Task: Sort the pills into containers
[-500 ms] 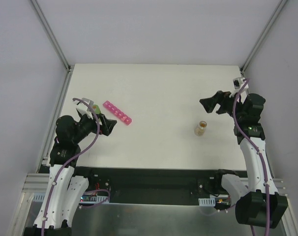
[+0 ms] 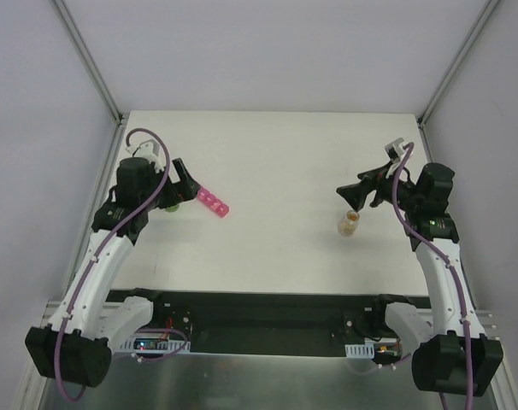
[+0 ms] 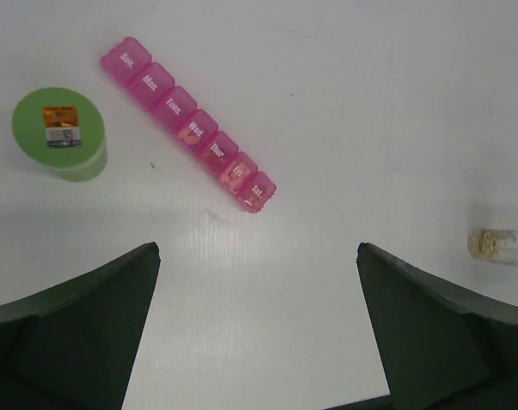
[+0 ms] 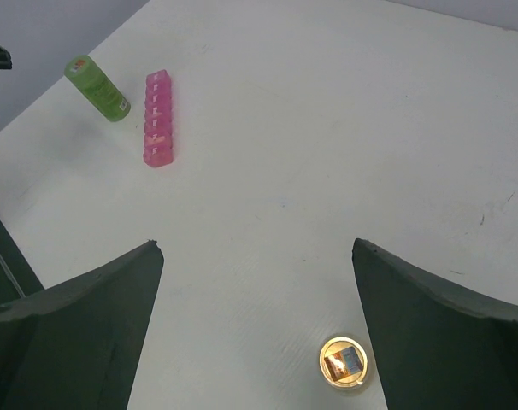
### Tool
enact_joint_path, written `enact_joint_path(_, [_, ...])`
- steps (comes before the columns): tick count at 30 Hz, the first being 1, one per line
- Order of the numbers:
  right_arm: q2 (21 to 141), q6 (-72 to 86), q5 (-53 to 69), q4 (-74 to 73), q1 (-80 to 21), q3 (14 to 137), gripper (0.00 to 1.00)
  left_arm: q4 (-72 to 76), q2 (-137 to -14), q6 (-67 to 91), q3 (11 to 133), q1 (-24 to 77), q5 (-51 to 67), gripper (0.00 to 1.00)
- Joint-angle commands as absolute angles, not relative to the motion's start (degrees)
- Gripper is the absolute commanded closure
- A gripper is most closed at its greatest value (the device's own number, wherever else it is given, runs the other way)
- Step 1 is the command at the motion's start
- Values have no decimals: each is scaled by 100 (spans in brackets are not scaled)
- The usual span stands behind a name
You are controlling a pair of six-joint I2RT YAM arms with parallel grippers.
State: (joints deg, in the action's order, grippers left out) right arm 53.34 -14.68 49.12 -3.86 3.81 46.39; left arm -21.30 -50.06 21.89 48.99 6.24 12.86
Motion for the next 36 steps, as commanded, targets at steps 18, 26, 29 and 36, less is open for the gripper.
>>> enact_joint_path(18, [5265, -1811, 4755, -290, 123, 4562, 4, -2962, -9895, 4922, 7707, 2057, -1802, 7])
enact_joint_path(26, [5282, -1802, 4781, -290, 123, 4562, 4, -2962, -10608, 5237, 7814, 2030, -1854, 12])
enact_joint_path(29, [5282, -1802, 4790, -290, 123, 4562, 4, -2979, -10679, 5344, 7691, 2030, -1819, 16])
enact_joint_path(36, [5273, -1784, 4790, -273, 132, 4562, 4, -2971, -10828, 5449, 7524, 2039, -1705, 19])
